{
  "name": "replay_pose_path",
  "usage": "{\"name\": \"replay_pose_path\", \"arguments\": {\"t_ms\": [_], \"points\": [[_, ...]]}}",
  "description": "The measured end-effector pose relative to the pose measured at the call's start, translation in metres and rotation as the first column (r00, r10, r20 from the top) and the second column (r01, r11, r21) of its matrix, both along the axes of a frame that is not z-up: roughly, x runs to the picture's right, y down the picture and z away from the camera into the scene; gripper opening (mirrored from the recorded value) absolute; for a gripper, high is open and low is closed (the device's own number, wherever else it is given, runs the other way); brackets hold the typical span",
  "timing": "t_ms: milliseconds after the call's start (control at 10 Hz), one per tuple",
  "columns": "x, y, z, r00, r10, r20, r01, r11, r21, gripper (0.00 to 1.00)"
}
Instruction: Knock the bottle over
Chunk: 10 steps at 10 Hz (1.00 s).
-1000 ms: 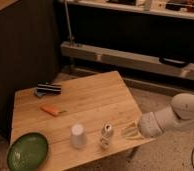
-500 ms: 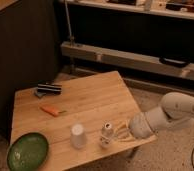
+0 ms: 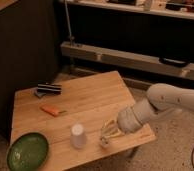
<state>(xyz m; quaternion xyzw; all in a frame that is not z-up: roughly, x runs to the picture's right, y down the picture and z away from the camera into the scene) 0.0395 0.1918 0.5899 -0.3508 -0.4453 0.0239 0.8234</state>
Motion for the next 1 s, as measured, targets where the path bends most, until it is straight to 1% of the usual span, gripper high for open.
{"name": "replay_pose_path", "arguments": {"t_ms": [100,300,400,600,700,900,1000], "points": [[0.004,0.008,0.002,1.000,0.000,-0.012,0.000,0.9998,-0.019,0.00],[0.008,0.014,0.004,1.000,0.001,-0.023,-0.002,0.9993,-0.038,0.00],[0.006,0.015,0.004,1.000,-0.002,-0.024,0.001,0.9990,-0.046,0.00],[-0.003,0.011,0.007,1.000,-0.003,-0.018,0.002,0.9986,-0.053,0.00],[-0.013,0.005,0.013,1.000,0.005,-0.007,-0.005,0.9976,-0.069,0.00],[-0.035,-0.007,0.034,1.000,0.019,0.012,-0.018,0.9941,-0.107,0.00],[-0.055,-0.019,0.050,0.999,0.028,0.020,-0.025,0.9921,-0.123,0.00]]}}
